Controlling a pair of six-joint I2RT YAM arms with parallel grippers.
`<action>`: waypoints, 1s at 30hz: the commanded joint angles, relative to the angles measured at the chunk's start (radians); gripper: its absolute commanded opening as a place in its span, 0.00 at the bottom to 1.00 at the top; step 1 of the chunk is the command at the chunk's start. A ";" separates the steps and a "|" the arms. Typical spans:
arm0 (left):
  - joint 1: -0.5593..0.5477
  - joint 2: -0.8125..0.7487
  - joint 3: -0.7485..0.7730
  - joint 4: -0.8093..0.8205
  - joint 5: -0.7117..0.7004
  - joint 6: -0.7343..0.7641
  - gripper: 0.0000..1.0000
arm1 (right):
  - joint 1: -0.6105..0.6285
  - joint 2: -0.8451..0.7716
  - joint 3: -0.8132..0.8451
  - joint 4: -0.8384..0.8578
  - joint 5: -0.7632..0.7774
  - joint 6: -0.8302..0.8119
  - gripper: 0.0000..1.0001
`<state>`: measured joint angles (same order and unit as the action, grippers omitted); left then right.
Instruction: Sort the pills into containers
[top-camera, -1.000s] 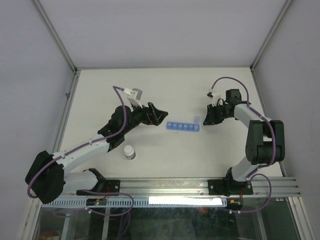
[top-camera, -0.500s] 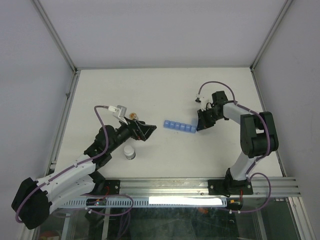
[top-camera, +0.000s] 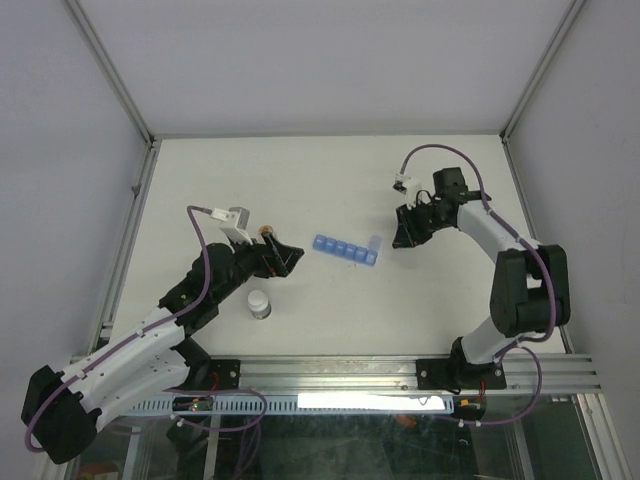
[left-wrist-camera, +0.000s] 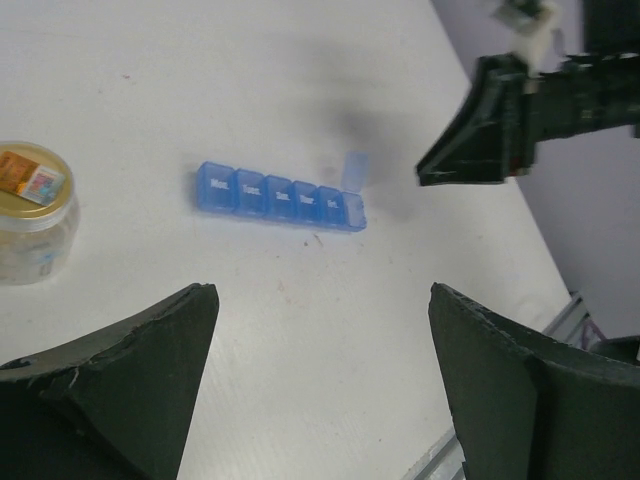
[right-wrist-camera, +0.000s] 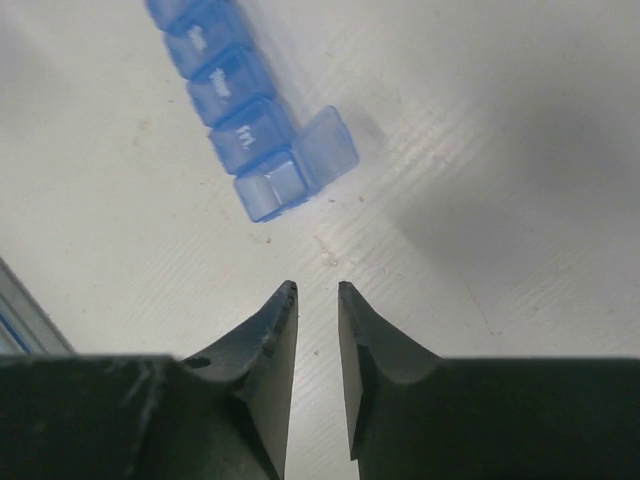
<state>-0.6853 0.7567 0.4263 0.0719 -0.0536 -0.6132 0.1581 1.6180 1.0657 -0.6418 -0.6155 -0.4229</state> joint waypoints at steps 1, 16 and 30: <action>0.012 0.112 0.192 -0.208 -0.116 0.060 0.85 | 0.001 -0.197 0.039 -0.076 -0.192 -0.147 0.30; 0.103 0.474 0.558 -0.665 -0.372 0.213 0.80 | 0.067 -0.372 -0.002 -0.018 -0.506 -0.238 0.75; 0.187 0.795 0.685 -0.502 -0.206 0.286 0.85 | 0.067 -0.309 0.038 -0.118 -0.473 -0.296 0.75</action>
<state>-0.5026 1.5146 1.0546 -0.4843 -0.3019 -0.3538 0.2260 1.2957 1.0561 -0.7319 -1.0790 -0.6785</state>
